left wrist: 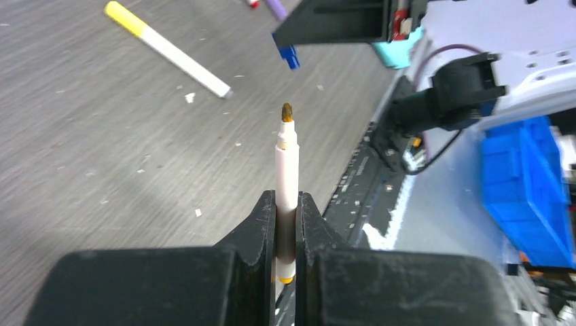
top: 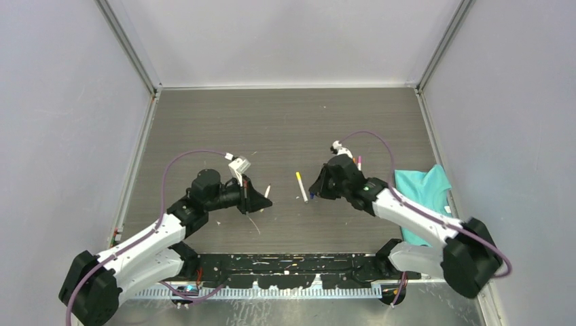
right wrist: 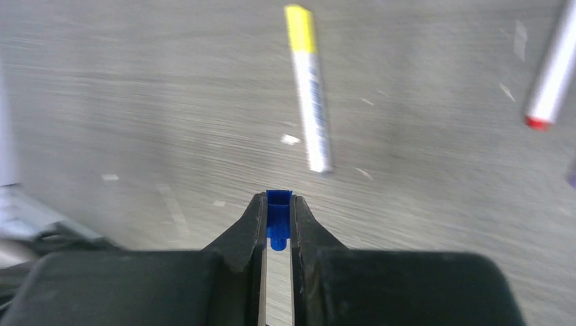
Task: Insert the pens into the pen caps
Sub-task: Pick up the pen cap at the center of the board, then insert the pen cap onto the pen.
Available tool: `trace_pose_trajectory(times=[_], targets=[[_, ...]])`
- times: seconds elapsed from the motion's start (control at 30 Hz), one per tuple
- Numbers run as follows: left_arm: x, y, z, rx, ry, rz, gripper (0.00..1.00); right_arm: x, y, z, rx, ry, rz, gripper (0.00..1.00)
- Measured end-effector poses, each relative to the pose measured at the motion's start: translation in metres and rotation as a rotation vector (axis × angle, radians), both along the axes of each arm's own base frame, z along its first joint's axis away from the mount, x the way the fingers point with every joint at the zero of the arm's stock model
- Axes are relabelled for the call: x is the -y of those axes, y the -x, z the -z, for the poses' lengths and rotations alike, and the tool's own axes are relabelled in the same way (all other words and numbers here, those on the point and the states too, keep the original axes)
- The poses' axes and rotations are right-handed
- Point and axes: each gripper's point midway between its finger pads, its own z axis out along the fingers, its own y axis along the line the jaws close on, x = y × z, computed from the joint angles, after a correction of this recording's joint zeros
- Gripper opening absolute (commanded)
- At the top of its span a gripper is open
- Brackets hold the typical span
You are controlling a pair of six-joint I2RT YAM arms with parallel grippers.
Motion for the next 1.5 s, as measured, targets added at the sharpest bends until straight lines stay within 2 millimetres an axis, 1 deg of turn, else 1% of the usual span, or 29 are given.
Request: trace_pose_trajectory(times=[0.07, 0.2, 0.27, 0.37, 0.47, 0.7, 0.8, 0.9, 1.2, 1.5], targets=[[0.006, 0.005, 0.0, -0.011, 0.046, 0.038, 0.0, -0.015, -0.007, -0.034, 0.113, -0.171, -0.027, 0.01], [0.019, 0.01, -0.027, 0.041, 0.16, 0.118, 0.0, -0.046, -0.008, -0.101, 0.307, -0.46, -0.119, 0.01], [0.024, 0.013, -0.043, 0.077, 0.213, 0.154, 0.0, -0.057, -0.005, -0.128, 0.38, -0.584, -0.167, 0.01], [0.026, 0.018, -0.056, 0.107, 0.257, 0.193, 0.01, -0.069, 0.001, -0.154, 0.441, -0.723, -0.226, 0.01], [0.028, 0.022, -0.063, 0.128, 0.28, 0.22, 0.0, -0.077, 0.007, -0.175, 0.482, -0.835, -0.279, 0.01], [0.029, 0.028, -0.069, 0.147, 0.297, 0.256, 0.0, -0.081, 0.02, -0.211, 0.565, -0.986, -0.351, 0.01], [0.03, 0.029, -0.069, 0.148, 0.299, 0.262, 0.0, -0.082, 0.025, -0.221, 0.584, -1.022, -0.377, 0.01], [0.03, 0.029, -0.069, 0.147, 0.299, 0.265, 0.0, -0.083, 0.028, -0.223, 0.588, -1.032, -0.391, 0.01], [0.03, 0.033, -0.068, 0.133, 0.301, 0.282, 0.0, -0.094, 0.033, -0.209, 0.552, -1.01, -0.428, 0.01], [0.032, 0.036, -0.068, 0.121, 0.303, 0.293, 0.0, -0.097, 0.035, -0.205, 0.55, -0.995, -0.439, 0.01]])
